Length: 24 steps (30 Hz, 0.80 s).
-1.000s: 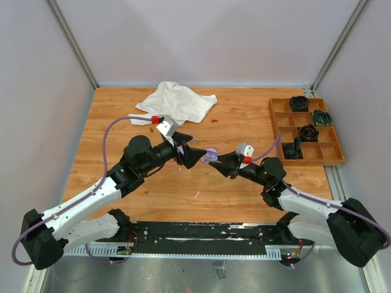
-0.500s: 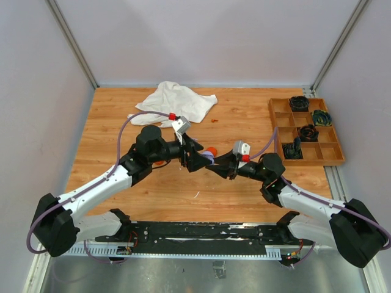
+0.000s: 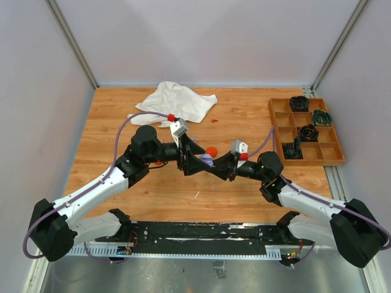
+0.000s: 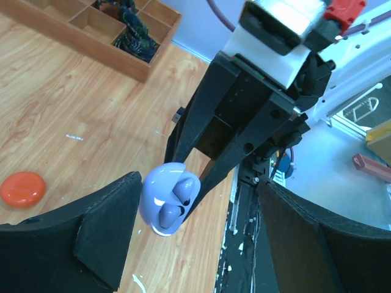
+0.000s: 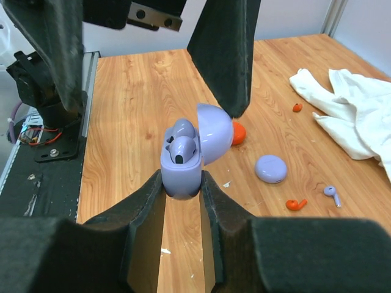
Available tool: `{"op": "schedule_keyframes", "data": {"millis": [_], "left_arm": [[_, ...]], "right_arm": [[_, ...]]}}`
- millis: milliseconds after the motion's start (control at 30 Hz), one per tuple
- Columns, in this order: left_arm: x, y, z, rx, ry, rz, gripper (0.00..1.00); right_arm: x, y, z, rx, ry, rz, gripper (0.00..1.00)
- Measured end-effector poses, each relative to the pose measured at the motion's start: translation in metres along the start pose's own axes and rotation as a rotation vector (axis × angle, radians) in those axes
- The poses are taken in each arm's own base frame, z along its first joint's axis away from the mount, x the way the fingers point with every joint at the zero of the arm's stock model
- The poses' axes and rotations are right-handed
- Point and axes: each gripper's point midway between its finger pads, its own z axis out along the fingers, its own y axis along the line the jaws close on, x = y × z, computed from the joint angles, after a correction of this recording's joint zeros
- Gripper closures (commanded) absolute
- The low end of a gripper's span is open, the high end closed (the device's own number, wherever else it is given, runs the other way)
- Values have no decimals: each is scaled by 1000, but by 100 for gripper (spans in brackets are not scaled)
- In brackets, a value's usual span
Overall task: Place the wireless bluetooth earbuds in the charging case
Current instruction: Close the charging case.
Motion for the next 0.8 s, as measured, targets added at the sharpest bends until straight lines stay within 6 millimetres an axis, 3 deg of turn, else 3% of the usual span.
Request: {"op": "schedule_keyframes", "data": {"millis": [400, 667, 800], "left_arm": [[-6, -11, -4, 40, -14, 22, 17], [8, 22, 3, -68, 24, -67, 17], [20, 27, 7, -69, 61, -108, 18]], "right_arm": [[22, 5, -5, -2, 89, 84, 99], [18, 6, -5, -5, 81, 78, 99], [15, 5, -4, -5, 72, 72, 99]]}}
